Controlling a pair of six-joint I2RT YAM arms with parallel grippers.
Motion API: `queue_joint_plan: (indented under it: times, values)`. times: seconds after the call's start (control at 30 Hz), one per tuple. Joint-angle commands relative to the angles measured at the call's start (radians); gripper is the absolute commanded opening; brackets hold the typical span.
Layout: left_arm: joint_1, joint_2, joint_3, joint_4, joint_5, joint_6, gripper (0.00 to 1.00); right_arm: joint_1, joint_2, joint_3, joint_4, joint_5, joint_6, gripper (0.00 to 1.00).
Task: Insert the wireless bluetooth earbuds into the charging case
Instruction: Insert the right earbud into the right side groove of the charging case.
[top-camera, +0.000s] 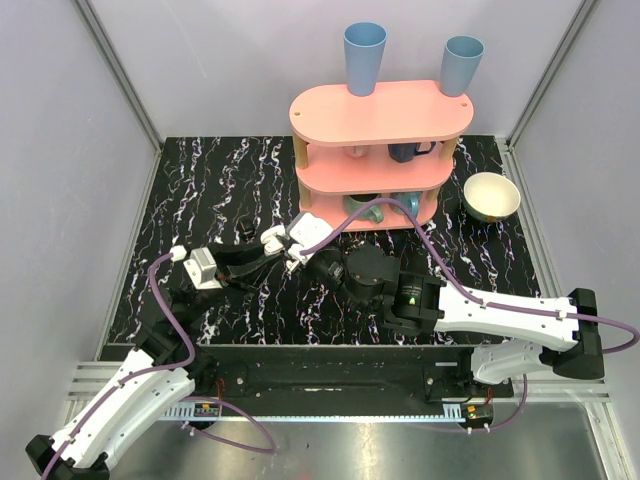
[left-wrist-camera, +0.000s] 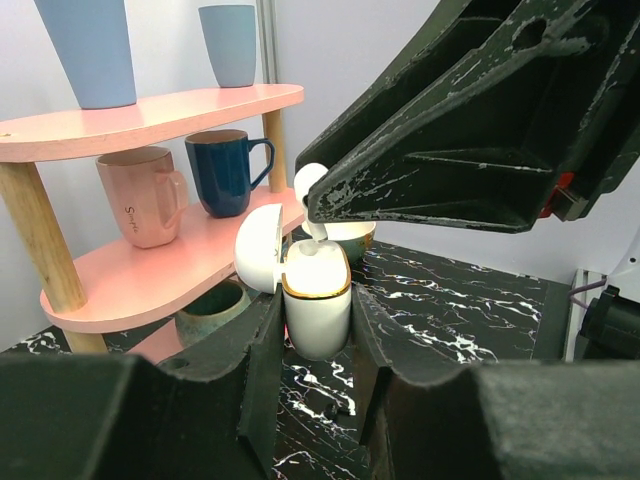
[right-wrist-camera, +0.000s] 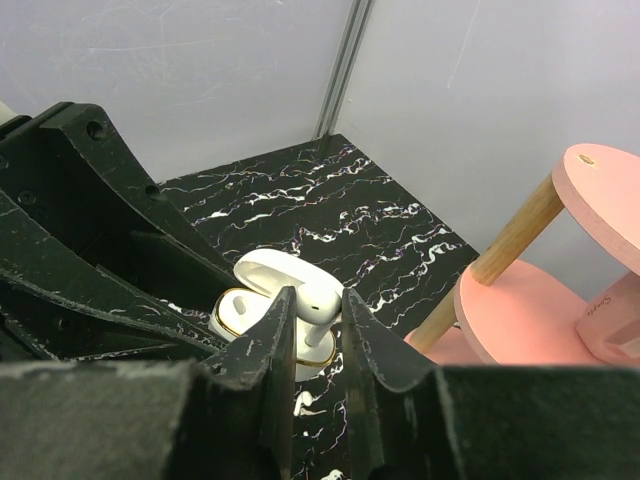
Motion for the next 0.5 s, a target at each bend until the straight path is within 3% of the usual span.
queue_joint_plan:
  times: [0.0, 0.47]
  values:
    - [-0.001, -0.002, 0.034, 0.043, 0.005, 0.014, 0.00, 0.012, 0.002, 0.021, 0.026, 0.019, -0.004, 0.12]
    - [-0.001, -0.017, 0.027, 0.083, 0.000, -0.010, 0.00, 0.012, 0.019, -0.016, 0.034, 0.058, -0.004, 0.13]
